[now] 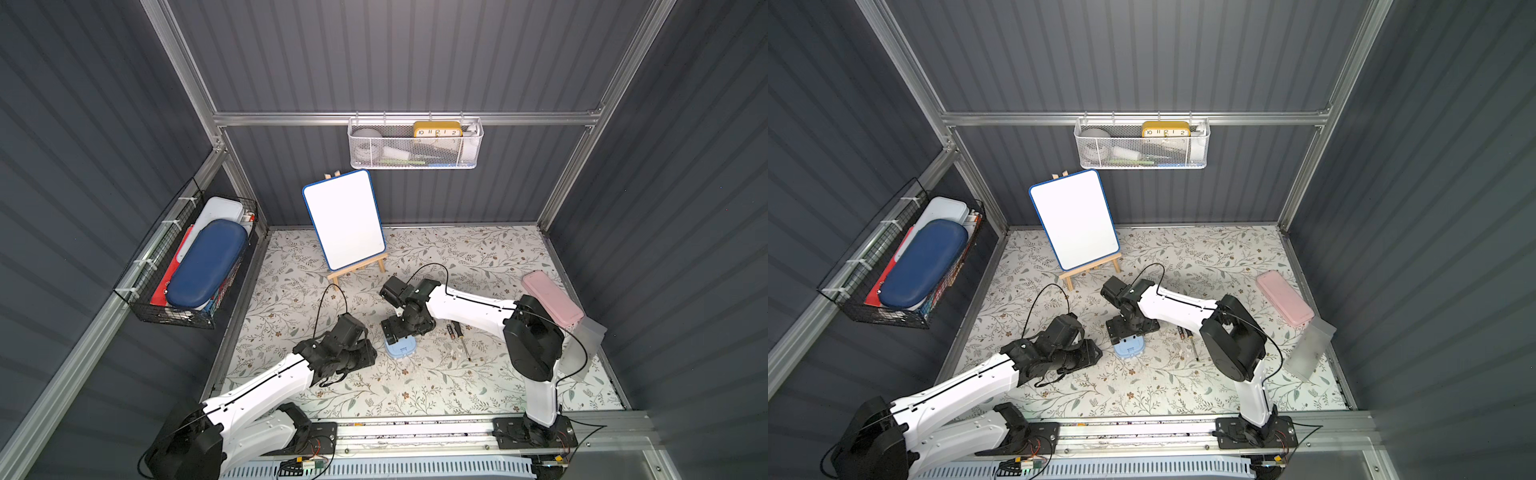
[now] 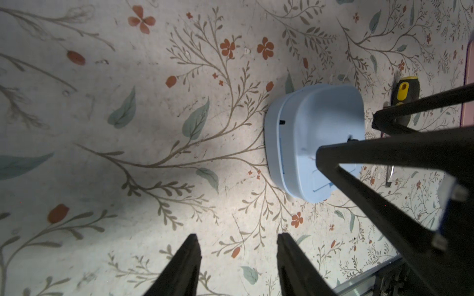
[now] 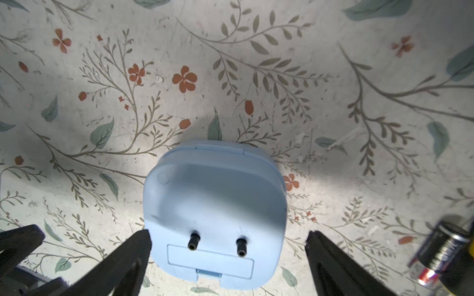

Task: Remove the battery from the alarm
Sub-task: Adjust the alarm at the center of the board.

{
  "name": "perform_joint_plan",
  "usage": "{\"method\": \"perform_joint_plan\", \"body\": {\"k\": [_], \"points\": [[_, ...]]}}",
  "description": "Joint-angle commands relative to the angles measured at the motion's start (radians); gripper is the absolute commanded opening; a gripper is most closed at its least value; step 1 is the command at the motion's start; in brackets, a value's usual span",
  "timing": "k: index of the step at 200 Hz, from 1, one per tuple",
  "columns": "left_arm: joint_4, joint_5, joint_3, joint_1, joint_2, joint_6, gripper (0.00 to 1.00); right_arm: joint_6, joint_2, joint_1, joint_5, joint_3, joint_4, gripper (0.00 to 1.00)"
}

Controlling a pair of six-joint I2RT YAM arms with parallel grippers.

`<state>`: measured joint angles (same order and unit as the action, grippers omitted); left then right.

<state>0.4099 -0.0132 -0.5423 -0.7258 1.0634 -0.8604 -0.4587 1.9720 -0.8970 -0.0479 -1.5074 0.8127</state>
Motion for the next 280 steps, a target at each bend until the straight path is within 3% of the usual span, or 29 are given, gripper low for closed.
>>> {"method": "perform_joint_plan", "body": {"k": [1,35,63,152,280], "points": [[-0.009,0.003,-0.003,0.006,-0.018,0.024,0.52,-0.002,0.025,-0.014,-0.032,-0.029,0.033,0.99],[-0.019,-0.007,-0.002,0.008,-0.025,0.032,0.52,0.007,0.077,-0.014,-0.060,-0.099,0.105,0.99],[-0.023,-0.014,0.003,0.007,-0.035,0.031,0.51,-0.007,0.118,-0.014,0.020,-0.157,0.190,0.99],[-0.036,-0.028,0.039,0.009,-0.065,0.021,0.51,-0.042,0.056,-0.016,-0.028,-0.092,0.068,0.99],[-0.036,-0.037,0.039,0.009,-0.089,0.021,0.51,-0.047,0.157,-0.057,0.068,-0.218,0.219,0.99]]}}
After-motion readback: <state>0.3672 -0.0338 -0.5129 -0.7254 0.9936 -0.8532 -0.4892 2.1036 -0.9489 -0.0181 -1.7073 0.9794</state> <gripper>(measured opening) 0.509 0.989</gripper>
